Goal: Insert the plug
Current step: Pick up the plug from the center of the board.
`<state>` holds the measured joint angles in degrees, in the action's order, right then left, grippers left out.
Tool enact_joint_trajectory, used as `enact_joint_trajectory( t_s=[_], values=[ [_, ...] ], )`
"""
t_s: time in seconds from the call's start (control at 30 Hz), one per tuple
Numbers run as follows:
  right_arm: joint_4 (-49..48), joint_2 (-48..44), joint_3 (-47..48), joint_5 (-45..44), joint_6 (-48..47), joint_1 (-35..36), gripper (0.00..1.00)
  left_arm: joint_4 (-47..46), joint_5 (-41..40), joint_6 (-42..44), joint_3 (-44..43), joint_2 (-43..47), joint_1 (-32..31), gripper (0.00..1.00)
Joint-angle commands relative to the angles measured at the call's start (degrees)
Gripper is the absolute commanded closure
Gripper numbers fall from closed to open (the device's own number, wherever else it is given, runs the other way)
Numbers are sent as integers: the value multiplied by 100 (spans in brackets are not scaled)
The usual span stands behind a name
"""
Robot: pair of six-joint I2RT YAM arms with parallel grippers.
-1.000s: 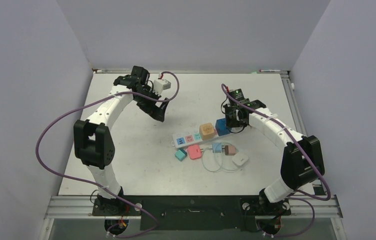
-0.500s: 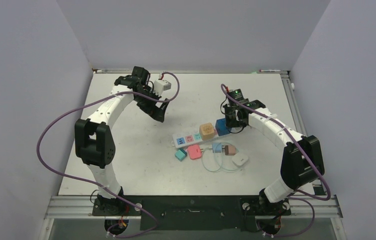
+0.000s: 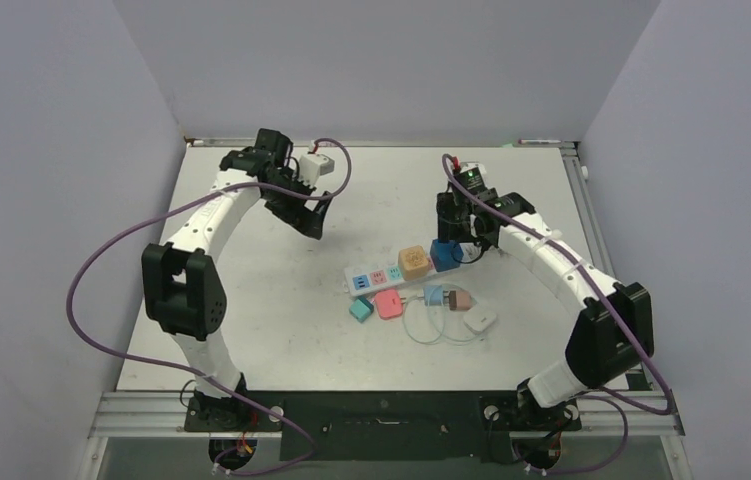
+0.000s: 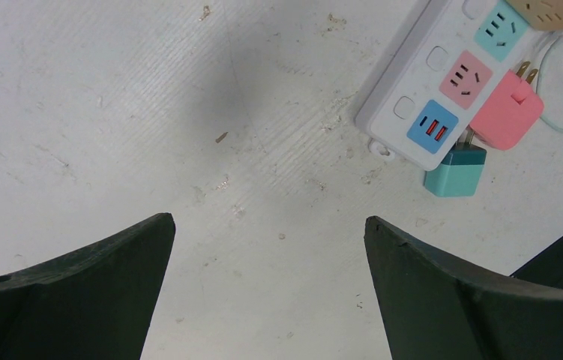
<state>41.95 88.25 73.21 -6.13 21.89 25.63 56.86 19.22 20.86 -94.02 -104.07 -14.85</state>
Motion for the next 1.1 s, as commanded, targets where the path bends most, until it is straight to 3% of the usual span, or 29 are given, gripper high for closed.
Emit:
enact_joint_trajectory(
  t_s=[0.0,0.07,0.17,0.37,0.53,0.67,0.8,1.07],
  values=[
    [-114,-813,121,-515,138,448,37,144,432,-205,-454,240,423,4],
    [-76,-1034,-76,-954,248,939,28,475,726,-7,-613,187,662,4],
    [-7,-1369,-659,-1234,753,1627,23,883,845,407,-771,268,973,4],
    [91,-2455,-2074,-1329,1929,2394,25,1114,267,722,-566,466,1032,4],
    [555,-2943,-2504,-1188,2428,2770,26,1101,405,539,-192,491,810,4],
    [514,-2612,-2347,-1223,2258,2935,26,715,-59,498,342,711,346,4],
    [-135,-2236,-2204,-1182,1945,2914,31,370,-563,449,677,988,-100,4],
    [-1266,-1407,-2123,-1103,1915,2802,43,-217,-1066,265,729,1275,-143,4]
  ],
)
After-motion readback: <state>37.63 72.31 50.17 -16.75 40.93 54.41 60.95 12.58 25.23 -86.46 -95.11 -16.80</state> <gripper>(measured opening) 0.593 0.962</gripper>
